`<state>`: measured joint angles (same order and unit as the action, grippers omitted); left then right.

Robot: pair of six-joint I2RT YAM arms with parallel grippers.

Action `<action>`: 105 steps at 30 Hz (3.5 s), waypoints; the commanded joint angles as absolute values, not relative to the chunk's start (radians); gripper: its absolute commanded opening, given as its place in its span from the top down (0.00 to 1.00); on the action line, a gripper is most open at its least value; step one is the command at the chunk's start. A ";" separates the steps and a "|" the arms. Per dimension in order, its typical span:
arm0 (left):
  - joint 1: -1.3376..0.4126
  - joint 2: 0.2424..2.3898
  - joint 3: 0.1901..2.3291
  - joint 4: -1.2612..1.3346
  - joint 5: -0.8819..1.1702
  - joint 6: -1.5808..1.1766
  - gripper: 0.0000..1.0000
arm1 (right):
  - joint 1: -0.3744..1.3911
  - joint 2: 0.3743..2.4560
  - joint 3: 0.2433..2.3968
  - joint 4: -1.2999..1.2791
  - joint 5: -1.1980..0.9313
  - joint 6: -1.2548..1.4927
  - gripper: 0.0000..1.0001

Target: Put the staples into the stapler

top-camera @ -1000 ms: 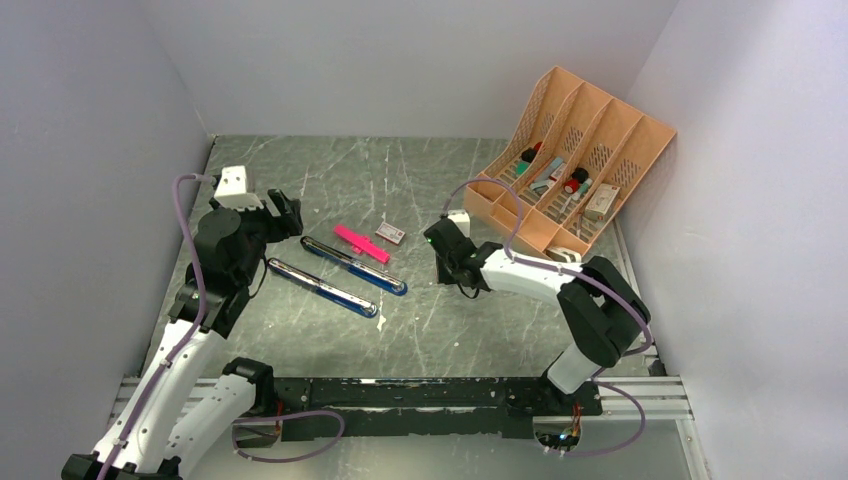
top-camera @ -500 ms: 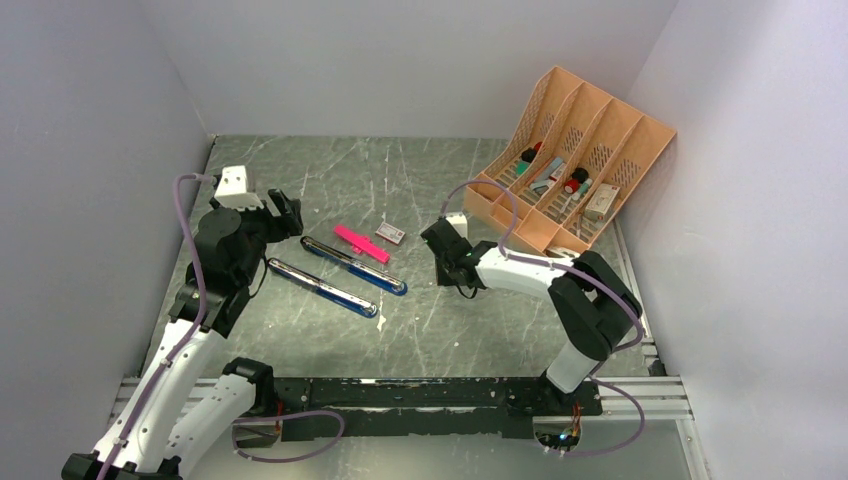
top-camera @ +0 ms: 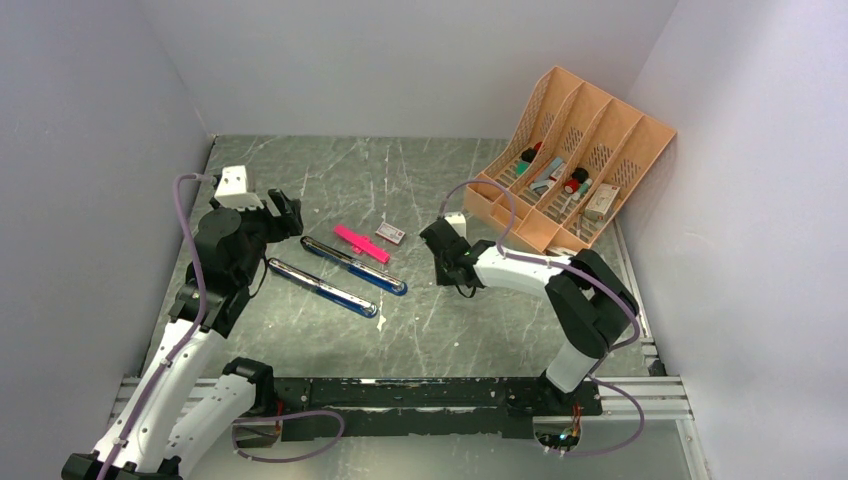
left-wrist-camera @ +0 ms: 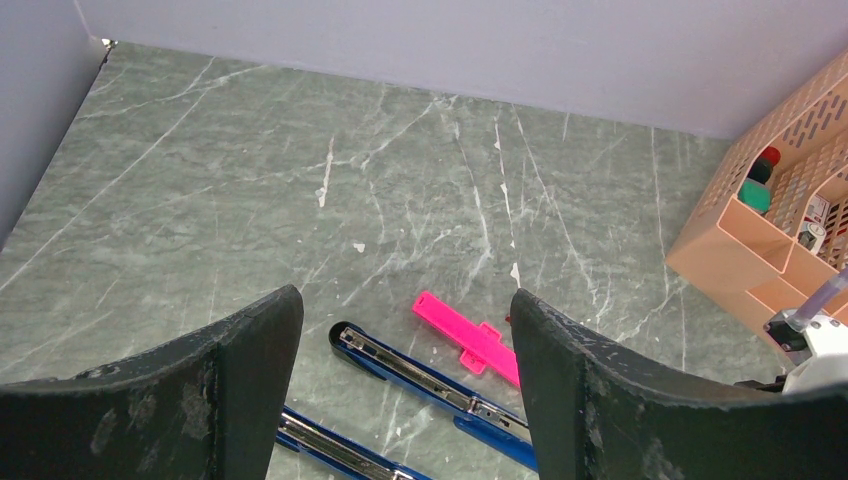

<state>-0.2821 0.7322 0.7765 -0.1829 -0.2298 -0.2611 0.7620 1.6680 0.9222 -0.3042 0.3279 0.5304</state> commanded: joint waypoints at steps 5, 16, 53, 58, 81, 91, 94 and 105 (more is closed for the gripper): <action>-0.269 0.730 0.778 -0.161 -0.207 -0.253 0.20 | 0.764 1.699 0.953 -0.342 0.360 0.537 0.70; -0.268 0.731 0.779 -0.161 -0.205 -0.253 0.20 | 0.765 1.705 0.956 -0.344 0.365 0.539 0.71; -0.265 0.743 0.783 -0.165 -0.199 -0.255 0.20 | 0.887 1.509 0.906 -0.264 0.260 0.378 0.83; -0.262 0.742 0.782 -0.161 -0.194 -0.255 0.20 | 0.985 1.527 0.871 -0.259 0.246 0.397 0.83; -0.261 0.744 0.782 -0.160 -0.187 -0.256 0.20 | 1.151 1.620 0.910 -0.252 0.364 0.556 0.45; -0.253 0.756 0.785 -0.164 -0.178 -0.256 0.20 | 0.923 1.430 0.847 -0.232 0.352 0.489 0.47; -0.252 0.763 0.782 -0.160 -0.177 -0.256 0.20 | 0.822 1.421 0.831 -0.249 0.321 0.466 0.49; -0.242 0.776 0.784 -0.159 -0.162 -0.256 0.21 | 0.673 1.512 0.864 -0.300 0.269 0.422 0.53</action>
